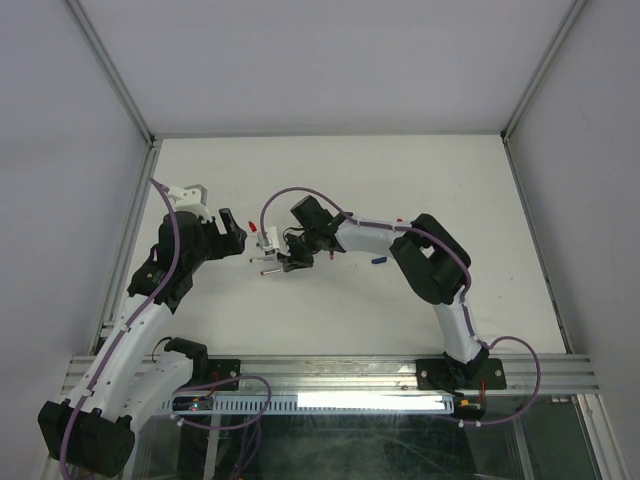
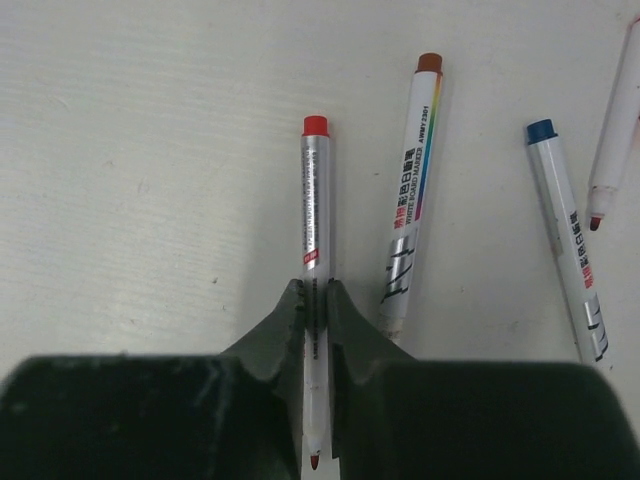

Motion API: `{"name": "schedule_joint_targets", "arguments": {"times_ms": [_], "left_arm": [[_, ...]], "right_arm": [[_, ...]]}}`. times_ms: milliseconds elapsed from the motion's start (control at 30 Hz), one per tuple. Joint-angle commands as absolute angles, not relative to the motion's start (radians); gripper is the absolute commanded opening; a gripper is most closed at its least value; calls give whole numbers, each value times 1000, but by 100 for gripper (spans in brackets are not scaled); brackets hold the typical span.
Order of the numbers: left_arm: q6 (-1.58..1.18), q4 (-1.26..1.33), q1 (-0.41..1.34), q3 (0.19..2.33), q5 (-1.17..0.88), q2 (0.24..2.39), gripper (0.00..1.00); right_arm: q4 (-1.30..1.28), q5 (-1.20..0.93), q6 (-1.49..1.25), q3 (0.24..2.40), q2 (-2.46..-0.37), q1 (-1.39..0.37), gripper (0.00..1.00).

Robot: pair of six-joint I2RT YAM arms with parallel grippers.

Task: Insert the pens into the pen caps
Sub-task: Pick up the pen from the center of the board.

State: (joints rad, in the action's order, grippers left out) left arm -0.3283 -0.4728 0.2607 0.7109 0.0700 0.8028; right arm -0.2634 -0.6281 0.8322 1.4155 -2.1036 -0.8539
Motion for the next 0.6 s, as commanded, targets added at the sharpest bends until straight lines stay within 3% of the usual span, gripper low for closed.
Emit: {"name": "schedule_joint_targets", "arguments": {"times_ms": [0, 67, 267, 467, 567], "left_arm": [[-310, -432, 257, 718, 58, 794, 80], [-311, -425, 256, 715, 49, 788, 79], [-297, -385, 257, 703, -53, 756, 79], [-280, -245, 256, 663, -505, 763, 78], [-275, -222, 258, 674, -626, 830, 73]], "right_arm": [[-336, -598, 891, 1361, -2033, -871, 5], [-314, -608, 882, 1310, -1985, -875, 0], [-188, -602, 894, 1117, -1753, -884, 0], [-189, -540, 1100, 970, -1523, -898, 0], [-181, -547, 1180, 921, -1415, -900, 0]]}}
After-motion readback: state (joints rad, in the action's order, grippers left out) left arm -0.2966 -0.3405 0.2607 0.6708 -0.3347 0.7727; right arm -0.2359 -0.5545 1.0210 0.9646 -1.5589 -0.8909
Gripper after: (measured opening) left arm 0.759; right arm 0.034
